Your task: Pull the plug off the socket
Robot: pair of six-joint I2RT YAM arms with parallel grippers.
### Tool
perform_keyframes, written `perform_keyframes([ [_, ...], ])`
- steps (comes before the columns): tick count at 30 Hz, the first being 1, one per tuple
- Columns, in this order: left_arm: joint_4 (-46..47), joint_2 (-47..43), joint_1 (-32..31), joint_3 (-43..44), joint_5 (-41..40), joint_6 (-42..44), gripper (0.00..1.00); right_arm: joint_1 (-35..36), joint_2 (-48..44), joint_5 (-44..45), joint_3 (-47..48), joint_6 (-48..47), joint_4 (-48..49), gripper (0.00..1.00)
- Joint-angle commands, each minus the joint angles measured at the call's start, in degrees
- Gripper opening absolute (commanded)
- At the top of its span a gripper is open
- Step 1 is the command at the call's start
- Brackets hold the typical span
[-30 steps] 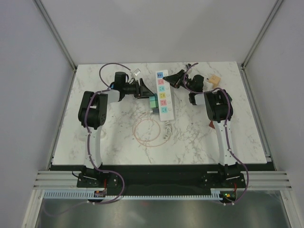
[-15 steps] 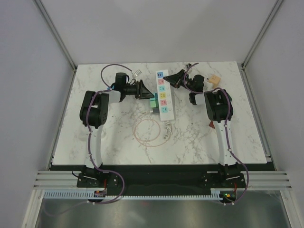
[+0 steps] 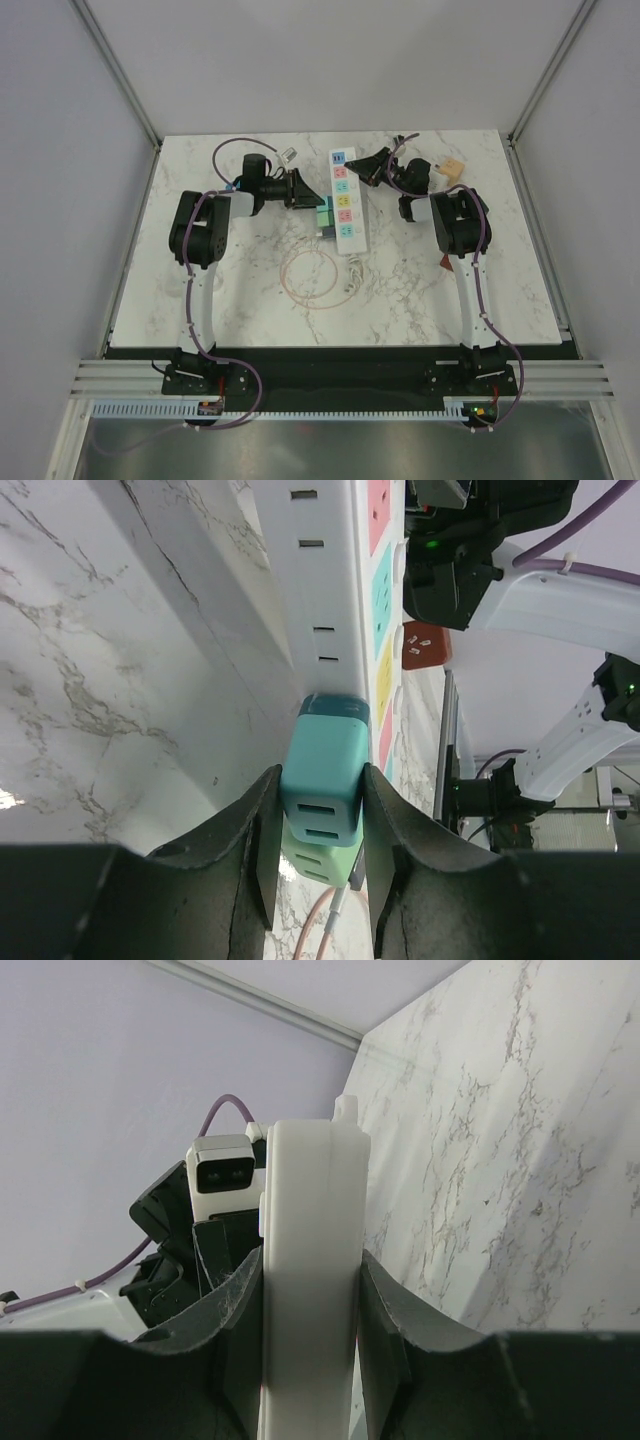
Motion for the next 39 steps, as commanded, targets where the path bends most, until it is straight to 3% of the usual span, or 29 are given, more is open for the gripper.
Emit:
perform_keyframes([
  [1, 3.61, 0.76, 1.64, 0.05, -1.56, -2.94, 0.02, -1.14, -1.03, 1.14, -0.55, -2.33, 6.15, 0.0],
  [8, 17.05, 0.58, 3.31, -4.7, -0.68, -10.32, 0.02, -2.72, 1.25, 1.58, -0.55, 3.72, 12.91, 0.0],
  [13, 18.38, 0.85, 3.4, -4.79, -0.94, -11.03, 0.02, -3.6, 3.28, 1.93, 0.41, 8.65, 17.58, 0.0],
  [19, 21.27, -2.39, 4.8, -8.39, -4.19, -11.65, 0.02, -3.6, 2.93, 1.84, 0.24, 7.43, 15.83, 0.0],
  [29, 10.03, -14.43, 9.02, -19.89, -31.14, -5.41, 0.02, -2.81, 0.29, 2.02, -1.08, 1.01, 9.15, 0.0],
  [39, 11.16, -23.4, 13.85, -32.55, -48.3, -11.47, 0.02, -2.55, -0.24, 2.19, -1.08, -0.48, 7.13, 0.0],
])
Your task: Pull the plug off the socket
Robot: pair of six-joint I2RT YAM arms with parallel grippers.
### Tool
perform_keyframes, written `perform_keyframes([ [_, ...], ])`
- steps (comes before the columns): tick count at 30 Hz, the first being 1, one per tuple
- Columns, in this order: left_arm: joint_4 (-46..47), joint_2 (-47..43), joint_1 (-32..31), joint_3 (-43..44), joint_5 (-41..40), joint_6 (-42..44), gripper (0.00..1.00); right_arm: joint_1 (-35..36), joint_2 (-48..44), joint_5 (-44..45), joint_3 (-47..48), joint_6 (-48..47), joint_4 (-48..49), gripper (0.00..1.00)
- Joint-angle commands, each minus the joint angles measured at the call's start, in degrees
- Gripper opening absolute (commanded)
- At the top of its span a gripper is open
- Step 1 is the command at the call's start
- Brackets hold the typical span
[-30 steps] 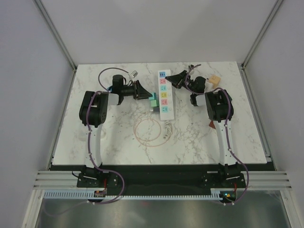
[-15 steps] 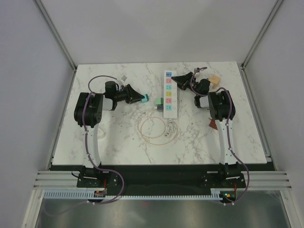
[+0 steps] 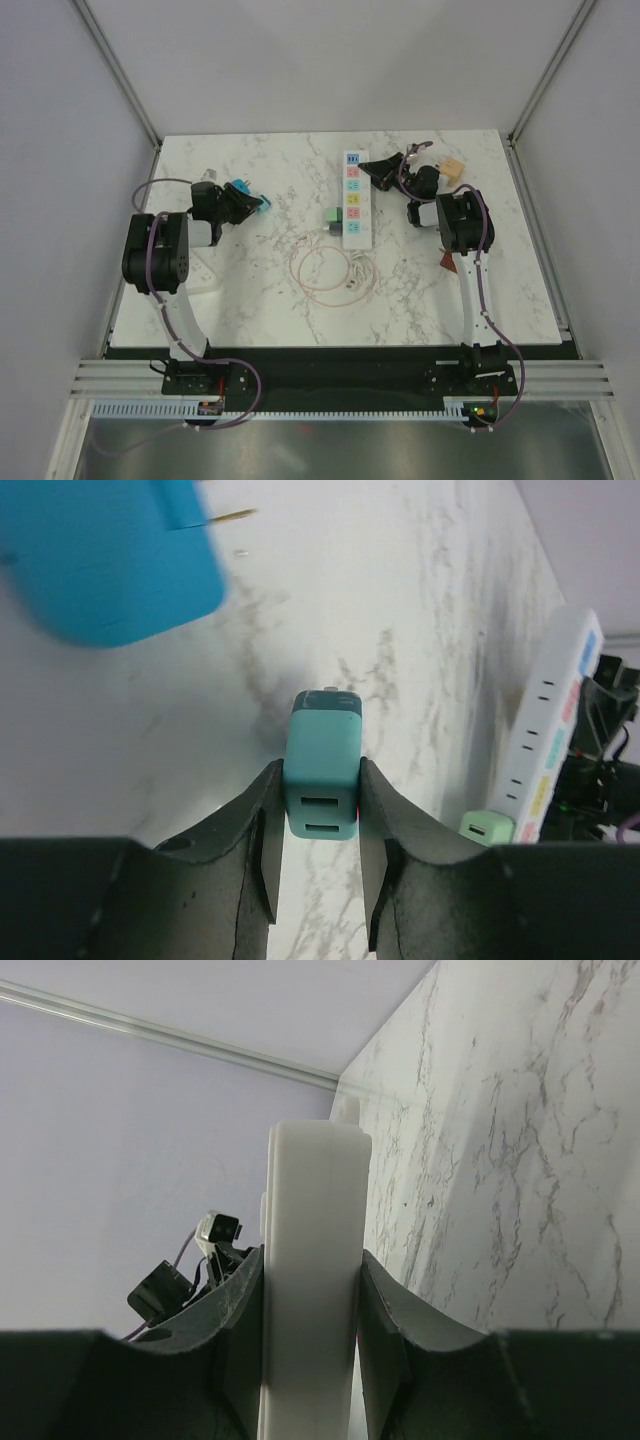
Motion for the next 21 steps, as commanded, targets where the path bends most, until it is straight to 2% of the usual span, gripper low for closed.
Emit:
perform_keyframes([
  [1, 2.18, -5.65, 2.32, -4.84, -10.08, -3.14, 0.02, 0.6, -3.87, -0.82, -0.14, -5.77, 4.11, 0.0],
  [4, 6.15, -10.13, 3.81, -12.13, -16.41, -5.87, 0.02, 0.69, -3.87, -0.82, -0.14, -5.86, 4.02, 0.0],
  [8, 5.19, -14.28, 4.87, -15.49, -24.57, -8.59, 0.02, 0.77, -4.04, -0.82, -0.14, -6.04, 3.76, 0.0],
  [11, 2.73, -13.94, 5.48, -15.23, -26.09, -10.61, 0.02, 0.78, -4.04, -0.73, -0.14, -6.13, 3.67, 0.0],
  [14, 1.58, -11.31, 7.06, -13.91, -22.24, -12.55, 0.07, 0.86, -4.04, -0.82, -0.05, -6.3, 3.49, 0.0],
  [18, 4.13, -9.01, 8.82, -13.21, -17.4, -12.82, 0.44, 0.78, -4.22, -0.82, -0.14, -6.39, 3.4, 0.0],
  [20, 4.3, -8.92, 9.0, -13.03, -16.51, -12.38, 0.54, 1.04, -4.22, -0.82, 0.03, -6.39, 3.32, 0.0],
  [21, 4.3, -9.01, 9.0, -13.03, -16.42, -12.29, 0.66, 1.04, -4.13, -0.82, 0.04, -6.39, 3.32, 0.0],
])
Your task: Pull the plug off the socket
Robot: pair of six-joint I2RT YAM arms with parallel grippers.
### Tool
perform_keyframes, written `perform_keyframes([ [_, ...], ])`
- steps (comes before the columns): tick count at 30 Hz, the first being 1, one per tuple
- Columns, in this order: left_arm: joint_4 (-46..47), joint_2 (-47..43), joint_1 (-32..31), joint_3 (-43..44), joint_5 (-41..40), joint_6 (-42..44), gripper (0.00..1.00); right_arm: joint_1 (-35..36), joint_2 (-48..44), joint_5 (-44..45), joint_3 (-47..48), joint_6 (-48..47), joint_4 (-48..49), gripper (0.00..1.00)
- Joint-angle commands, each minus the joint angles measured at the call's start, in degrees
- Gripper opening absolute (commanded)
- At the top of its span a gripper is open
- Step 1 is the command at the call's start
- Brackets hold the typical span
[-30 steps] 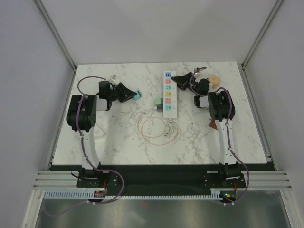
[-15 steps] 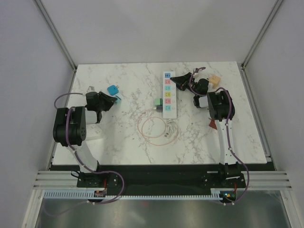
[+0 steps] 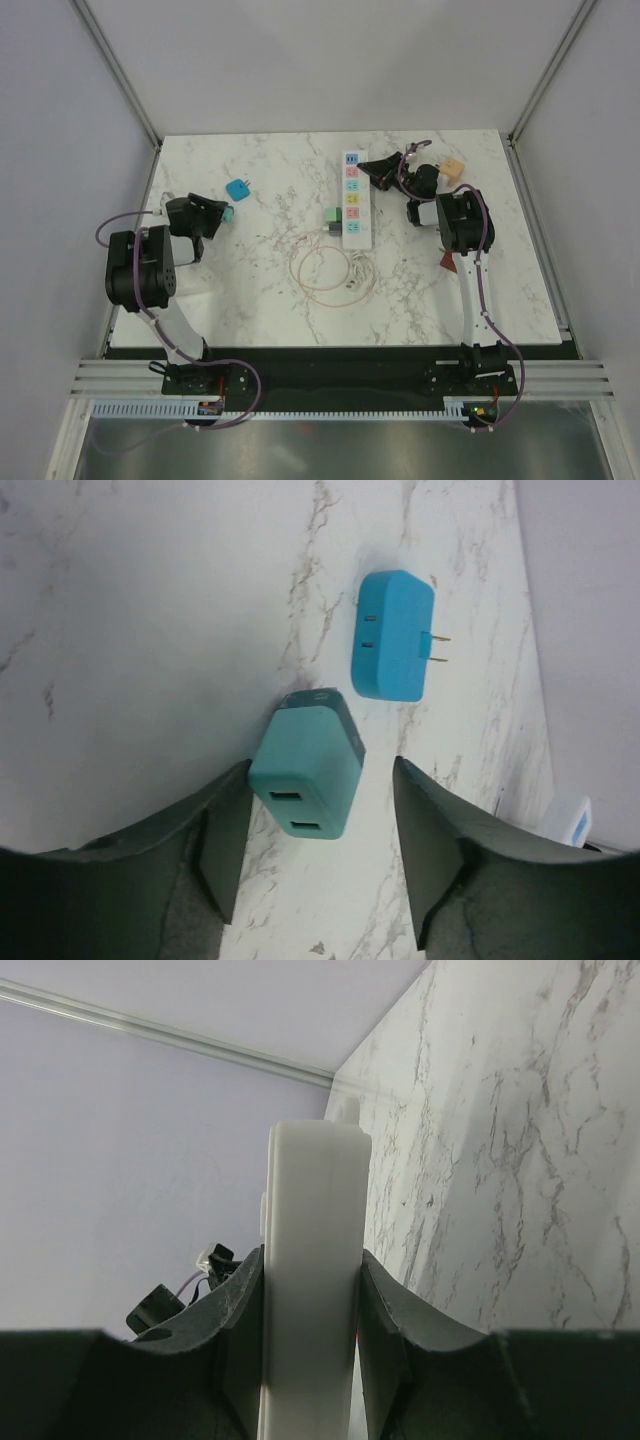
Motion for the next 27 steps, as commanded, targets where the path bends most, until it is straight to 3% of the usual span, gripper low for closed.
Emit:
perform_keyframes([
  [1, 1.92, 0.54, 0.45, 1.55, 1.83, -0.93, 0.69, 0.91, -3.6, -0.84, 0.04, -5.47, 4.87, 0.0],
  [3, 1.83, 0.37, 0.45, 1.55, 2.0, -0.49, 0.83, 1.0, -3.6, -0.84, 0.12, -5.65, 4.52, 0.0],
  [9, 1.49, -4.54, -0.51, 0.06, -0.18, 2.15, 0.9, 1.0, -3.69, -0.84, 0.3, -6.0, 3.99, 0.0],
  [16, -8.88, -12.37, -6.47, 2.07, -16.41, 10.75, 0.92, 1.08, -3.69, -0.84, 0.39, -6.35, 3.64, 0.0],
  [22, -12.32, -16.15, -12.72, 3.83, -26.19, 15.42, 0.93, 1.26, -3.69, -0.84, 0.39, -6.61, 3.28, 0.0],
  [27, -3.2, -13.19, -14.22, 4.35, -13.6, 22.25, 0.89, 1.17, -3.78, -1.02, 0.39, -6.61, 3.2, 0.0],
])
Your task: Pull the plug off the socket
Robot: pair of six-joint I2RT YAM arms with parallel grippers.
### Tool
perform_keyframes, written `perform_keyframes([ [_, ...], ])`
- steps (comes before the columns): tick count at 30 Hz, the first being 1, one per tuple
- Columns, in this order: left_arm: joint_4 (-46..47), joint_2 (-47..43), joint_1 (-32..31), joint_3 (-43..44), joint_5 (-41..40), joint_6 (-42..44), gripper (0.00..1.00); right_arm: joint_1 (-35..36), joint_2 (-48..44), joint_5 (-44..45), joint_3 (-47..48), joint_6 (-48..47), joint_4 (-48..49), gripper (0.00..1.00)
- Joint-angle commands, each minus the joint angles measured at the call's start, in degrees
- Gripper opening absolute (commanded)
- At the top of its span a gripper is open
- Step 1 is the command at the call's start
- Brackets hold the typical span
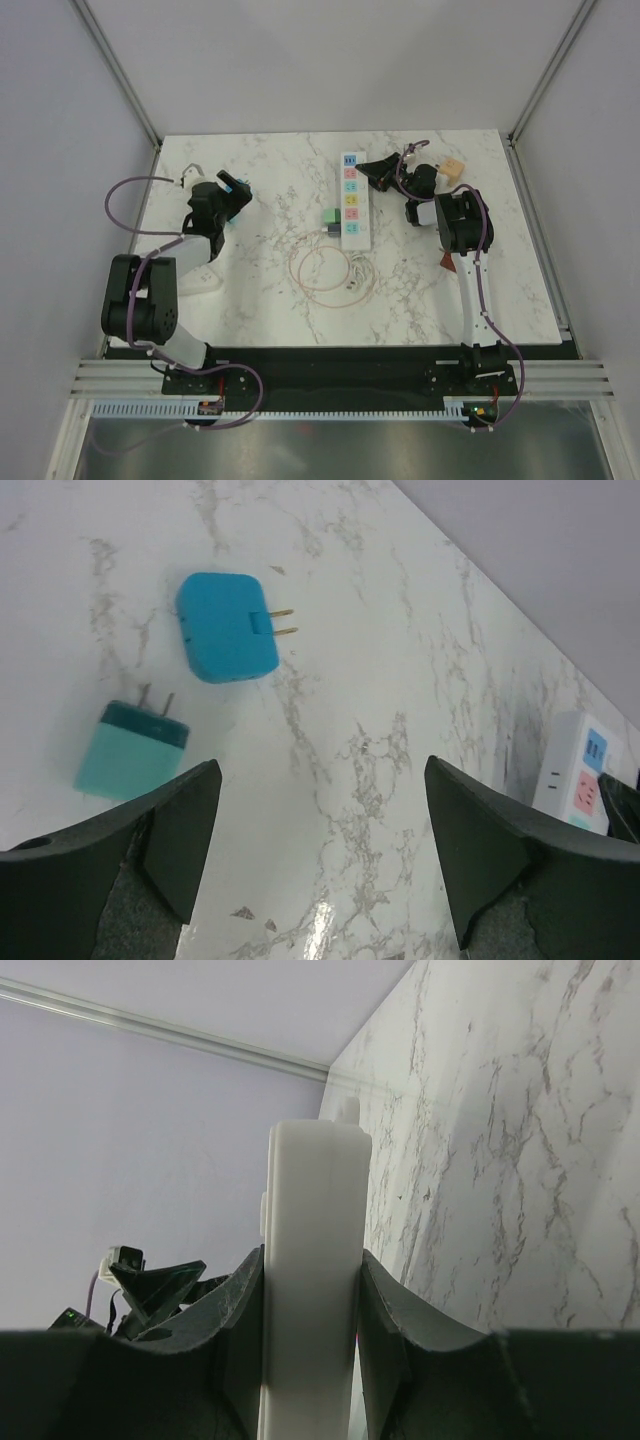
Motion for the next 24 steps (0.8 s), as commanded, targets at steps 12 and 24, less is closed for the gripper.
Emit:
perform_keyframes([
  [12, 17.34, 25.61, -4.71, 22.35, 57.79, 9.74, 0.83, 0.82, -3.54, -1.55, 0.74, -5.61, 5.41, 0.0],
  [24, -3.03, 36.86, -6.91, 37.12, 70.62, 15.28, 0.79, 0.74, -3.89, -1.9, 0.91, -5.34, 5.5, 0.0],
])
